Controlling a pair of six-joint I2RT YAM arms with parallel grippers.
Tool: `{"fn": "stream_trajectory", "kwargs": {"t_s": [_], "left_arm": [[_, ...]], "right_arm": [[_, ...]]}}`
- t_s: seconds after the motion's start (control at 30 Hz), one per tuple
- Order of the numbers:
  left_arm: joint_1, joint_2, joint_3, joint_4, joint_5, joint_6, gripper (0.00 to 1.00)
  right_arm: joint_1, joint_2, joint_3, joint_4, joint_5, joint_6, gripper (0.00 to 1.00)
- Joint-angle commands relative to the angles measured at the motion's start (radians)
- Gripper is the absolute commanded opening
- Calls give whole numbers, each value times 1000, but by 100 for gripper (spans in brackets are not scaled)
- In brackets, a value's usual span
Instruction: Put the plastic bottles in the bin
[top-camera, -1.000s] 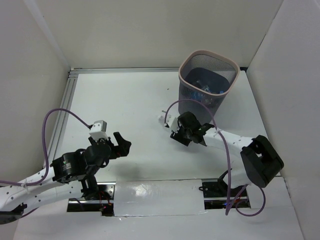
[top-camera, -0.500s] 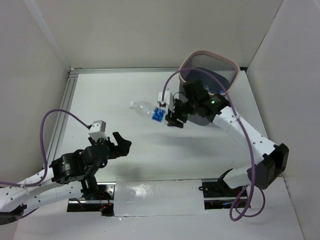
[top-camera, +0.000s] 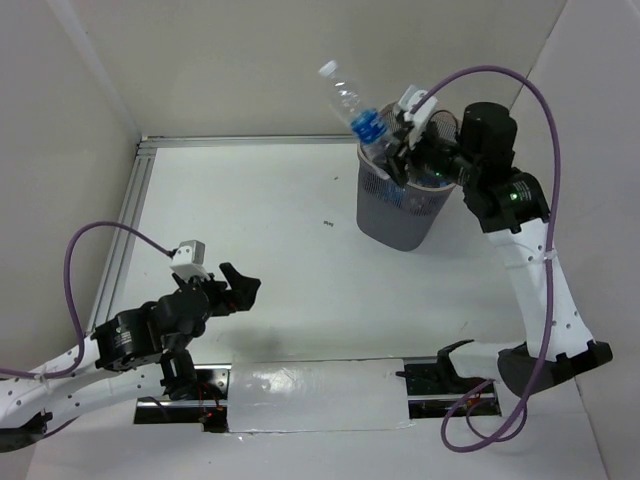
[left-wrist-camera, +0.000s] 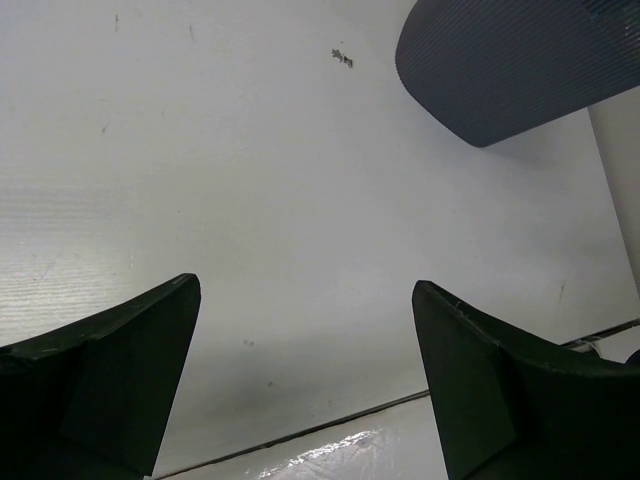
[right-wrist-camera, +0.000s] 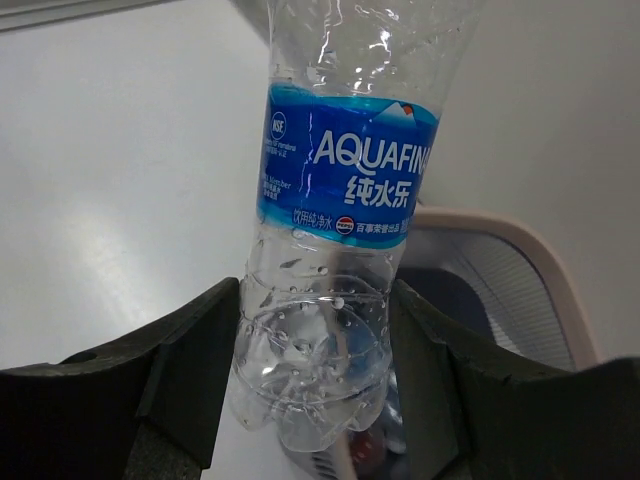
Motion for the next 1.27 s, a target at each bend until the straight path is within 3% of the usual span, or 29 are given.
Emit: {"fn": "stream_trajectory", "kwargs": {"t_s": [0.0, 0.23, 0.3, 0.37, 0.4, 0.47, 0.73, 0.87, 1.0, 1.23], "left_arm": [[-4, 11, -9, 79, 6, 43, 100], [-4, 31, -18, 125, 25, 87, 100], [-4, 40, -18, 151, 25, 100, 100], [-4, 51, -18, 165, 34, 111, 100], [-4, 62, -18, 175, 34, 121, 100], [-4, 71, -18, 185, 43, 121, 100], [-4, 89, -9, 231, 66, 163, 100], [-4, 102, -9, 286, 100, 199, 100], [-4, 132, -9, 309, 111, 209, 100], [-4, 165, -9, 356, 129, 227, 100]], "right_arm": [[-153, 4, -49, 112, 133, 83, 11], [-396, 69, -145, 95, -8, 67, 20], [-407, 117, -132, 26, -80, 38, 48], [-407, 137, -121, 6, -103, 37, 65], [-407, 137, -121, 6, -104, 37, 83], [-419, 128, -97, 17, -125, 50, 100], [-450, 80, 118, -84, -73, 155, 100], [-450, 31, 157, -157, 43, 204, 100], [-450, -88, 67, -196, 240, 199, 100], [-450, -320, -200, -137, 354, 160, 100]]}}
